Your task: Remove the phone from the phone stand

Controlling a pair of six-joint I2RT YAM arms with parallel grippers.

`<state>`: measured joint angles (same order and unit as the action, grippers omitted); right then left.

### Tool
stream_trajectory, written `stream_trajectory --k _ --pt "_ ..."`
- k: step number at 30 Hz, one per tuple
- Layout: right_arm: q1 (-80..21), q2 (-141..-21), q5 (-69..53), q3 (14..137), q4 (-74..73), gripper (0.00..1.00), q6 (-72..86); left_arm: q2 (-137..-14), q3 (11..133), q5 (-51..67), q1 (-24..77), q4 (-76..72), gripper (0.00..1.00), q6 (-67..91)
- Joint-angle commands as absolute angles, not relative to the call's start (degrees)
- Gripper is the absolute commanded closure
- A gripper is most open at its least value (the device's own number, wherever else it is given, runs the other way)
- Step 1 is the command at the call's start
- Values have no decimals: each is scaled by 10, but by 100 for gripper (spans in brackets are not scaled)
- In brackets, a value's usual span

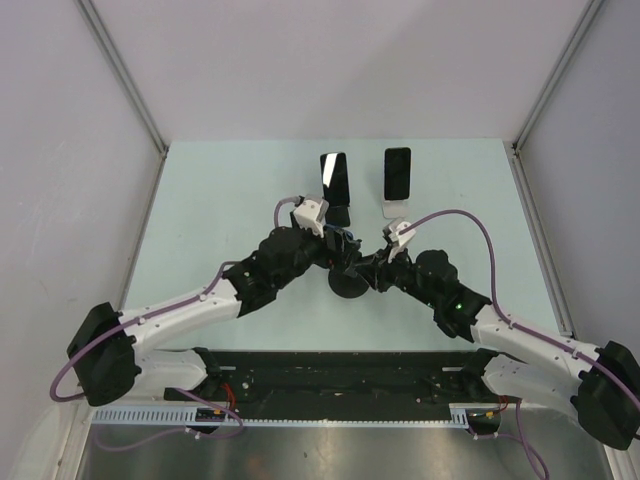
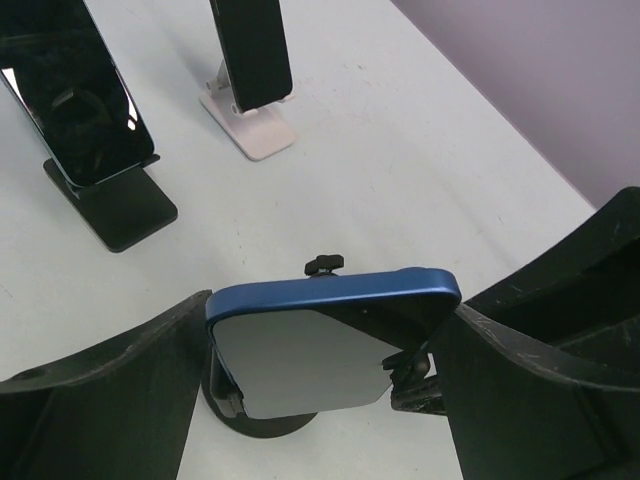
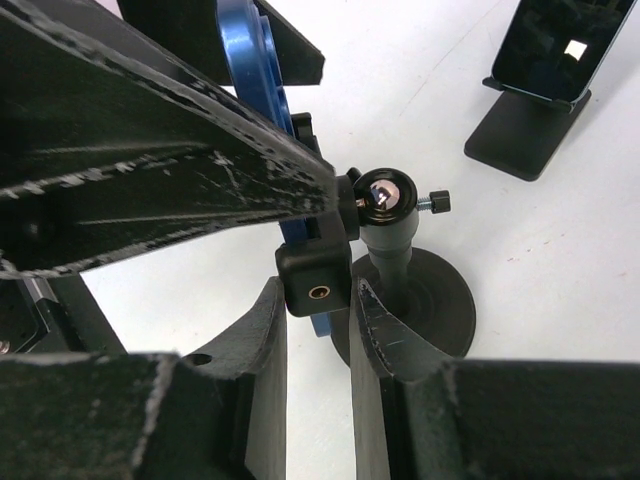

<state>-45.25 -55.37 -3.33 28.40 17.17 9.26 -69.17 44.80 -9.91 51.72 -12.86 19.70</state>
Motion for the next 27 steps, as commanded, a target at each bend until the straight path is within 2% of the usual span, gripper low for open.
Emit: stream_trajectory --k 1,3,5,8,9,10,11,12,14,17,20,27 --pt "-457 -562 14 292 165 100 98 -715 475 -127 524 -156 12 211" --pt "-461 -562 18 292 165 100 97 -720 476 -132 526 -156 16 212" --pt "-462 -564 20 292 166 100 97 -726 475 -130 529 -156 26 214" --pt "-463 -568 22 292 169 100 100 -727 475 -130 532 -156 52 215" --pt "-464 -568 23 293 170 97 100 -726 475 -129 532 -156 73 214" --pt "-463 -569 23 293 172 93 103 -724 474 -128 533 -156 83 214" --pt "-463 -569 22 292 173 81 103 -722 474 -127 533 -156 92 213" --pt "-463 -570 23 293 175 75 104 -722 474 -127 533 -156 100 213" --pt "-463 -570 27 292 182 57 104 -716 471 -126 534 -156 99 212" --pt "-462 -576 33 293 193 44 104 -714 468 -124 537 -156 100 213" --pt "-463 -581 40 293 208 37 105 -713 468 -123 541 -156 100 213" --pt "-464 -584 34 306 219 35 99 -713 467 -128 547 -156 100 203"
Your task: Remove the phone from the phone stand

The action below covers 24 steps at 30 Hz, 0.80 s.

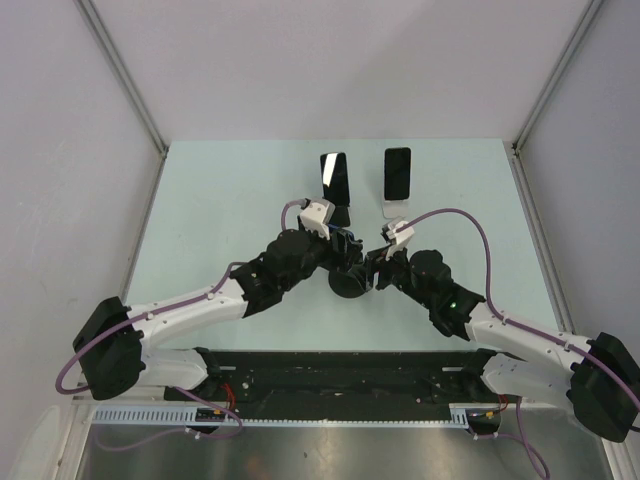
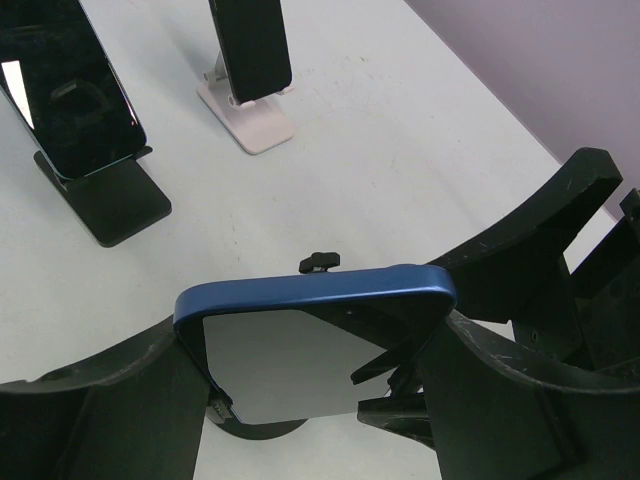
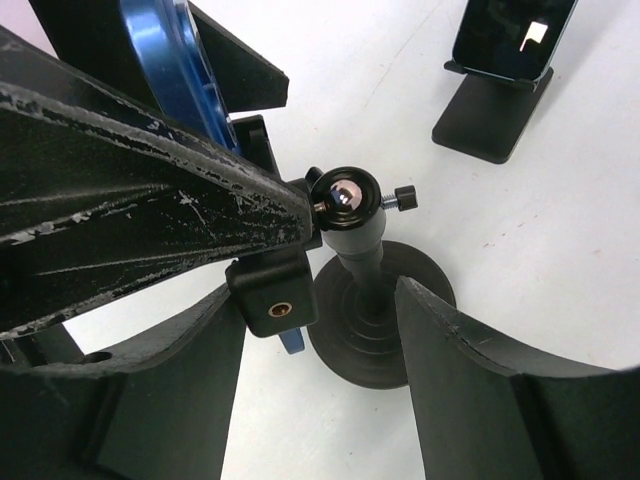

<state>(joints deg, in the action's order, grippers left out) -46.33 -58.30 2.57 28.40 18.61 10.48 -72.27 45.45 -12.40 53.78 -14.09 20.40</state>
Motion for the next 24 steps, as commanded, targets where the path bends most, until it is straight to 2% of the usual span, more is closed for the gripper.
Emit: stream_trajectory --k 1,6,10,12,13,15,16,21,24 --pt "-464 -582 33 308 219 35 99 -713 466 -129 548 -156 100 201" --pt "-464 -569 35 317 212 39 98 -716 464 -127 548 -155 100 191" --pt "-464 -553 36 327 189 53 98 -711 459 -137 547 -153 100 171" --pt "-463 -543 40 334 169 65 99 -709 458 -143 548 -149 100 154" --pt "-463 -541 40 337 162 76 100 -709 458 -147 547 -147 100 149" --pt "-463 -534 43 341 145 89 102 -708 458 -153 547 -142 100 135" --pt "-462 -532 43 342 140 100 102 -708 458 -155 547 -139 100 129" --pt "-450 -526 23 342 92 100 106 -693 458 -139 536 -129 100 90" --pt "-431 -522 -27 340 72 100 108 -679 454 -77 504 -128 100 88"
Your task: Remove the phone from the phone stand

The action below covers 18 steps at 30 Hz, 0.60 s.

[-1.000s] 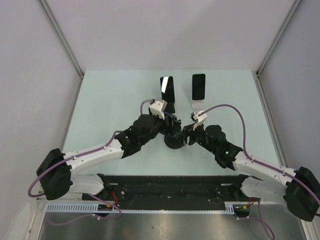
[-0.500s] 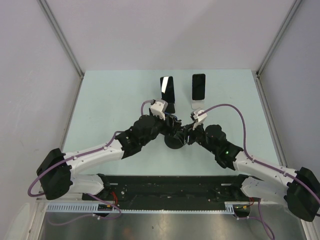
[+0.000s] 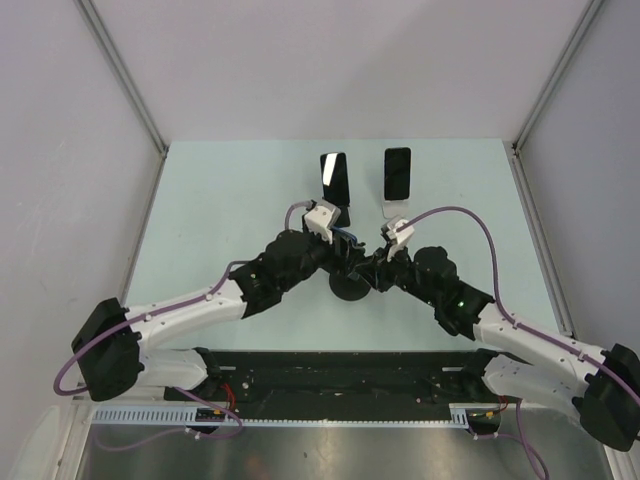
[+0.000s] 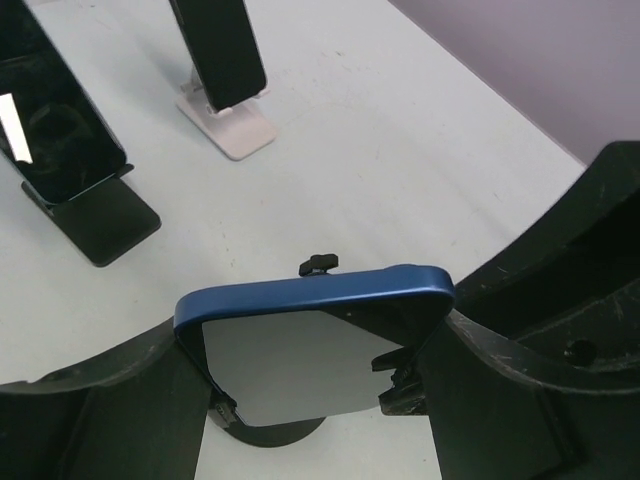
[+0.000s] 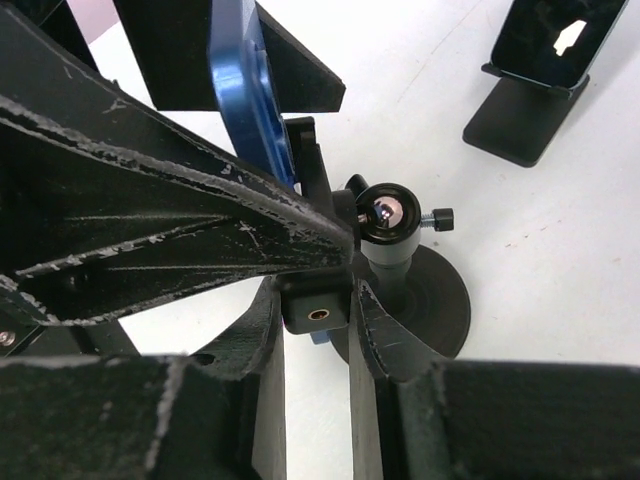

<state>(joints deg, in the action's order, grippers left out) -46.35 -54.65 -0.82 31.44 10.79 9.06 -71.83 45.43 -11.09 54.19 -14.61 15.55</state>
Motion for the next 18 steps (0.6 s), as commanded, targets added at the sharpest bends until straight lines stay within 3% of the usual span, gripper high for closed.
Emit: stream_trajectory --k 1,8,18 --pt "-424 -521 -42 339 69 100 110 -674 448 -33 479 -128 100 91" --pt "-374 -548 -176 338 74 100 117 -661 438 115 402 -127 100 80" --pt "-364 -591 -271 336 123 100 137 -654 430 200 367 -128 100 72"
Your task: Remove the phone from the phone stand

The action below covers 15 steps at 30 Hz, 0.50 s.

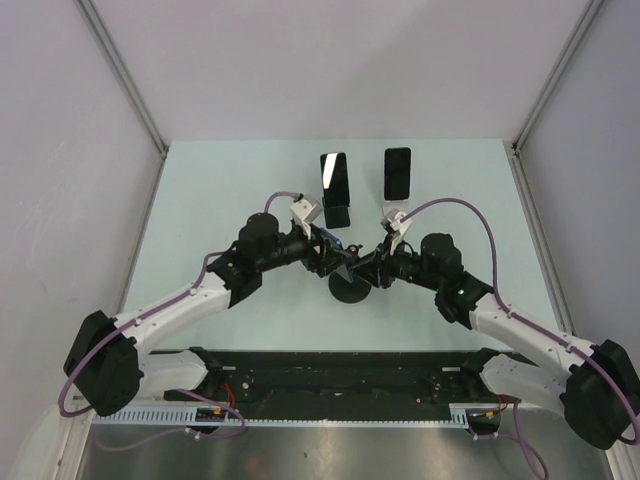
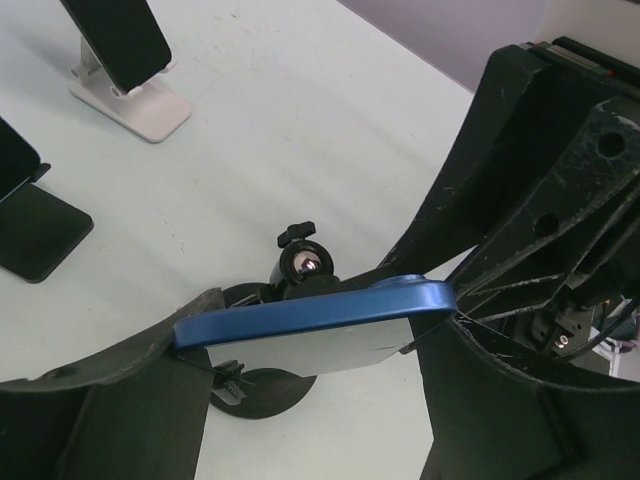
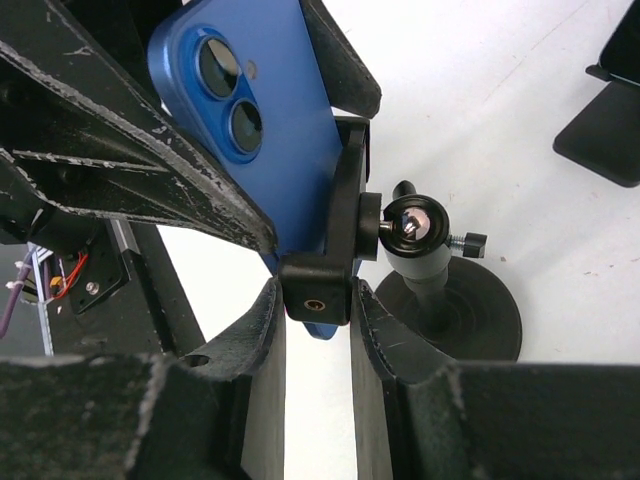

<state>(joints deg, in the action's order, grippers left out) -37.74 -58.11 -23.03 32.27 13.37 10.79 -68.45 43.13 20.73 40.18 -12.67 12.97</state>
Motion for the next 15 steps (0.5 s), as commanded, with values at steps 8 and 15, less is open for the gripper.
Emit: stream_trajectory --k 8,15 --pt "-345 -606 -279 328 138 100 155 -638 423 244 360 -129 100 57" --pt "-352 -605 -235 328 143 100 156 -635 434 314 371 -135 100 76"
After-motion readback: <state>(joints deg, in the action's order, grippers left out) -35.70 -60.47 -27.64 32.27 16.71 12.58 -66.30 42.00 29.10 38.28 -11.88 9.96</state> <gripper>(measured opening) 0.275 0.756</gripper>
